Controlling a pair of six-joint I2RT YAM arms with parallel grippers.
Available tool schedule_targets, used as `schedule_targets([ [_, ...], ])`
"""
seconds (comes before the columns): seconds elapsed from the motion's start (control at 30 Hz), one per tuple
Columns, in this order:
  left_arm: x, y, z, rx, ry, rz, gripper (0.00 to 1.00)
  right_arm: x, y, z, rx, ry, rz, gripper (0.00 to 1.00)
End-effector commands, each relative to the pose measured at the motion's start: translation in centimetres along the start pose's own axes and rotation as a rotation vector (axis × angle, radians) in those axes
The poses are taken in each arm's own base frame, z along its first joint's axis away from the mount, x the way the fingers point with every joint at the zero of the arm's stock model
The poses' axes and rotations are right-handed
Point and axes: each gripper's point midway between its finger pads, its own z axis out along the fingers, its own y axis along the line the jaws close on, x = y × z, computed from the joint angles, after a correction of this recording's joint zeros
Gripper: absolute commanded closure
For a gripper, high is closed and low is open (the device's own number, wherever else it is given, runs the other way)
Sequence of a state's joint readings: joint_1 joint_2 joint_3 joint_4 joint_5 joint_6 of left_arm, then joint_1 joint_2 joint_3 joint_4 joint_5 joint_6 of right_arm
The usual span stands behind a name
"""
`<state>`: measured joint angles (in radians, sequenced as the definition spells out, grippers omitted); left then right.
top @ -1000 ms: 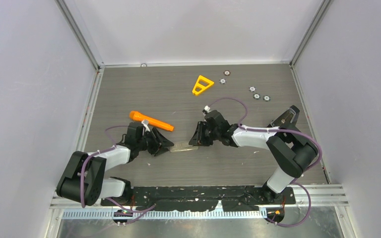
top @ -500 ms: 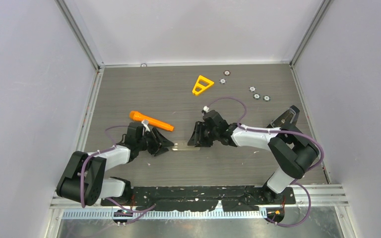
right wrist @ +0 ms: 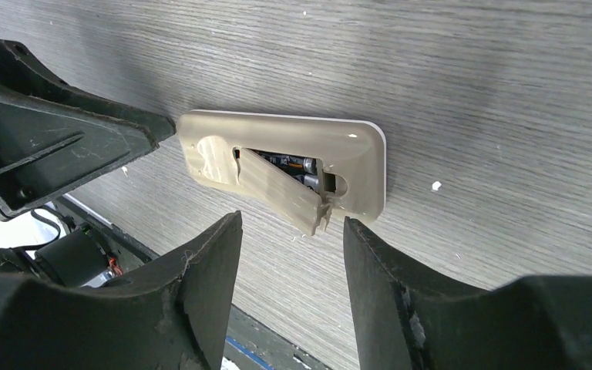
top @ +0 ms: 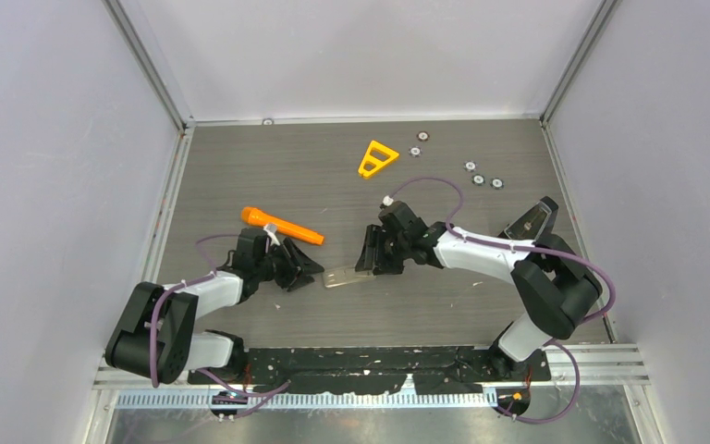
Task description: Load the batteries into the remote control
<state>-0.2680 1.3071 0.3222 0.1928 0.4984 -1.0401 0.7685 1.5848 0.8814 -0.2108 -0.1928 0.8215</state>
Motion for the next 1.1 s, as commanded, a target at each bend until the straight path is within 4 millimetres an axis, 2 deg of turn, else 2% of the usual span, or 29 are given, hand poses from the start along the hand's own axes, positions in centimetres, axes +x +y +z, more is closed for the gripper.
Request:
schedule_targets([
  [0.0, 0.1, 2.2, 0.2, -0.078, -0.016, 0.006, 0.52, -1.9, 1.7, -1.6, -0.024, -0.063, -0.018, 0.45],
  [0.27, 0.1, 2.3, 0.3, -0.077, -0.011, 0.006, 0.52, -1.9, 1.4, -1.3, 0.006, -0.04, -0.055, 0.58],
  [0.47, 0.2, 2.2, 0.3, -0.075, -0.008, 0.007, 0.52, -1.5, 0.8, -0.7, 0.039, -0.007, -0.072, 0.59],
  [0.7, 0.3, 2.4, 0.4, -0.079, 0.001, 0.011, 0.51, -1.5, 0.3, -0.8, 0.074, -0.006, -0.086, 0.5],
  [0.83, 0.4, 2.5, 0.4, -0.081, 0.004, 0.011, 0.51, -1.2, 0.5, -0.5, 0.072, 0.008, -0.096, 0.48],
  [1.07, 0.4, 2.5, 0.4, -0.082, 0.006, 0.01, 0.51, -0.8, 0.9, 0.1, 0.051, 0.025, -0.081, 0.55],
])
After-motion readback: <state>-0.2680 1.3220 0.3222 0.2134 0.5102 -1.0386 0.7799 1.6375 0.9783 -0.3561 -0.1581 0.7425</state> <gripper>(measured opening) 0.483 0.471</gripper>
